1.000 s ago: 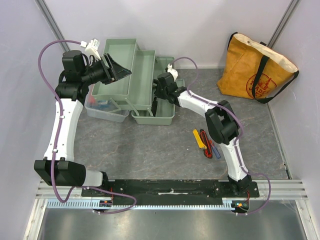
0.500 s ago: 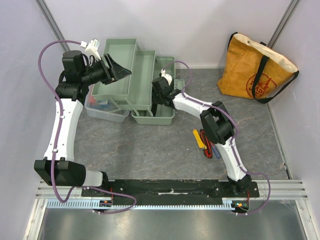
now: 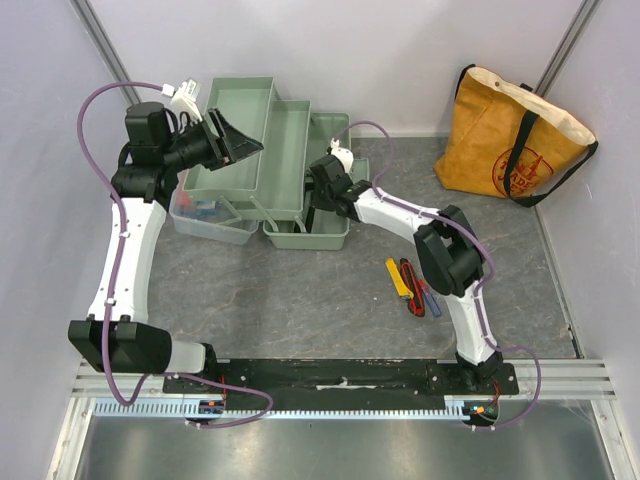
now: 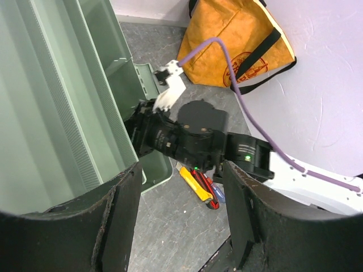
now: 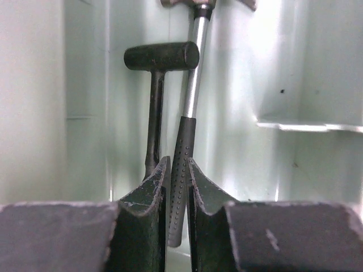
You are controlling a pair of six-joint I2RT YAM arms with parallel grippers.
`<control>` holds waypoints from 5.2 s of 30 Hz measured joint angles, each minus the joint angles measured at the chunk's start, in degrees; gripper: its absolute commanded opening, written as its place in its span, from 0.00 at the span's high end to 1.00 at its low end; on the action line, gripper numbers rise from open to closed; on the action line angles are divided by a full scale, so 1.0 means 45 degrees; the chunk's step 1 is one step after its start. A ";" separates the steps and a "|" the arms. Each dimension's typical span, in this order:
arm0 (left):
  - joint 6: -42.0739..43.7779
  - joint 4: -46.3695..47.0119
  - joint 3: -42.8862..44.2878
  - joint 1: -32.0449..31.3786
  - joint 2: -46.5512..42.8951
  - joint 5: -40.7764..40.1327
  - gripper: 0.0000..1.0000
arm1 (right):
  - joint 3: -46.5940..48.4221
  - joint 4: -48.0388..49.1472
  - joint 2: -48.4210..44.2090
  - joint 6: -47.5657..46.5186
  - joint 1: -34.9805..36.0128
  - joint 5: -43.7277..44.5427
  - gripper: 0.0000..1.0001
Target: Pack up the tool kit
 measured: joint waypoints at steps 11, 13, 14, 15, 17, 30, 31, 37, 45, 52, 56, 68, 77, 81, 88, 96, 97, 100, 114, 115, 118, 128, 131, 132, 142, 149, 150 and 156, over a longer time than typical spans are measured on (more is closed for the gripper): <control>0.0102 -0.0005 0.0000 -0.0126 -0.0121 0.0117 0.10 | -0.0690 -0.0670 -0.3988 -0.1117 -0.0063 0.1098 0.80; 0.0311 -0.0053 0.0005 -0.0335 -0.0121 0.0117 0.08 | -0.1093 -0.1093 -0.4838 -0.1292 -0.0175 0.1336 0.81; 0.0432 -0.0097 0.0019 -0.0461 -0.0121 0.0117 0.07 | -0.1341 -0.1277 -0.5202 -0.1360 -0.0267 0.1423 0.81; 0.0588 -0.0189 0.0063 -0.0661 -0.0121 0.0112 0.07 | -0.1637 -0.1554 -0.5595 -0.1404 -0.0408 0.1501 0.81; 0.0869 -0.0325 0.0204 -0.1088 -0.0121 0.0126 0.07 | -0.2414 -0.2093 -0.6339 -0.1438 -0.0869 0.1617 0.80; 0.2633 0.0563 -0.0189 -0.3827 -0.0364 0.1792 0.06 | -0.8466 -0.4979 -1.0564 -0.1559 -0.2419 0.1666 0.53; 0.2637 0.0797 -0.0437 -0.3925 -0.0442 0.1977 0.06 | -0.8976 -0.4983 -1.0831 -0.1753 -0.2414 0.1302 0.56; 0.2608 0.2511 -0.1622 -0.4061 -0.0767 0.2817 0.06 | -1.1026 -0.4707 -1.1307 -0.2526 -0.1899 -0.0525 0.59; 0.2375 0.3434 -0.1671 -0.4070 -0.0777 0.3011 0.07 | -1.1740 -0.3123 -1.0608 -0.2613 -0.1117 -0.0903 0.59; 0.2327 0.3478 -0.1671 -0.4085 -0.0777 0.2973 0.07 | -1.1963 -0.2263 -0.9568 -0.2885 -0.1117 -0.0855 0.59; 0.2331 0.3468 -0.1671 -0.4085 -0.0782 0.2841 0.07 | -1.1963 -0.1948 -0.9233 -0.2987 -0.1132 -0.0806 0.57; 0.2453 0.2997 -0.1661 -0.4085 -0.0787 0.2458 0.07 | -1.2007 -0.1350 -0.8534 -0.3458 -0.1107 -0.0646 0.70; 0.2739 0.2210 -0.1341 -0.4085 -0.0787 0.1719 0.09 | -1.1953 -0.1122 -0.8524 -0.3502 -0.1103 -0.0641 1.00; 0.2895 0.1962 -0.1243 -0.4085 -0.1015 0.1229 0.09 | -1.1647 -0.1467 -0.8612 -0.3507 -0.1088 -0.0486 1.00; 0.3147 0.1889 -0.1243 -0.4085 -0.1671 -0.0092 0.10 | -0.8956 -0.2263 -0.9855 -0.3604 -0.1083 0.0141 1.00; 0.3128 0.1506 -0.1243 -0.4114 -0.2244 -0.3050 0.11 | -0.5372 -0.1486 -0.9782 -0.3424 -0.1093 -0.0559 1.00; 0.3109 0.1413 -0.1243 -0.4114 -0.2302 -0.3580 0.11 | -0.4998 -0.1200 -0.9486 -0.3254 -0.1093 -0.0840 1.00; 0.2997 0.1083 -0.1243 -0.4109 -0.2516 -0.5314 0.11 | -0.3653 -0.0393 -0.8111 -0.2555 -0.1093 -0.1540 1.00; 0.2730 -0.0107 -0.1239 -0.4046 -0.4240 -0.8024 0.10 | 0.1739 0.1535 -0.1651 -0.0340 -0.0301 -0.3186 1.00; 0.2730 -0.0146 -0.1239 -0.4046 -0.4337 -0.8038 0.10 | 0.1977 0.1525 -0.1496 -0.0267 -0.0204 -0.3162 1.00; 0.2730 -0.0316 -0.1239 -0.4046 -0.4624 -0.8160 0.10 | 0.2477 0.1554 -0.1209 0.0136 0.0039 -0.2997 1.00; 0.2744 -0.0685 -0.1161 -0.4046 -0.4809 -0.8597 0.10 | 0.3793 0.1302 0.0520 0.1462 0.0651 -0.2108 0.96; 0.2739 -0.0695 -0.1161 -0.4046 -0.4862 -0.8558 0.10 | 0.3934 0.1175 0.0952 0.1496 0.0908 -0.1739 0.92; 0.2739 -0.0690 -0.1161 -0.4046 -0.4877 -0.8539 0.10 | 0.4129 0.1069 0.1025 0.1501 0.0981 -0.1647 0.89; 0.2735 -0.0942 -0.1161 -0.4046 -0.4930 -0.8252 0.10 | 0.4537 0.0209 0.1258 0.1447 0.1321 -0.1025 0.52; 0.2735 -0.0957 -0.1161 -0.4046 -0.4901 -0.8218 0.10 | 0.4328 -0.0272 0.0889 0.0860 0.1350 0.0068 0.52; 0.2735 -0.0962 -0.1161 -0.4046 -0.4877 -0.8213 0.10 | 0.4274 -0.0364 0.0729 0.0704 0.1370 0.0248 0.52; 0.2730 -0.0947 -0.1161 -0.4046 -0.4590 -0.8082 0.10 | 0.4036 -0.0874 -0.0617 -0.0350 0.1379 0.1083 0.45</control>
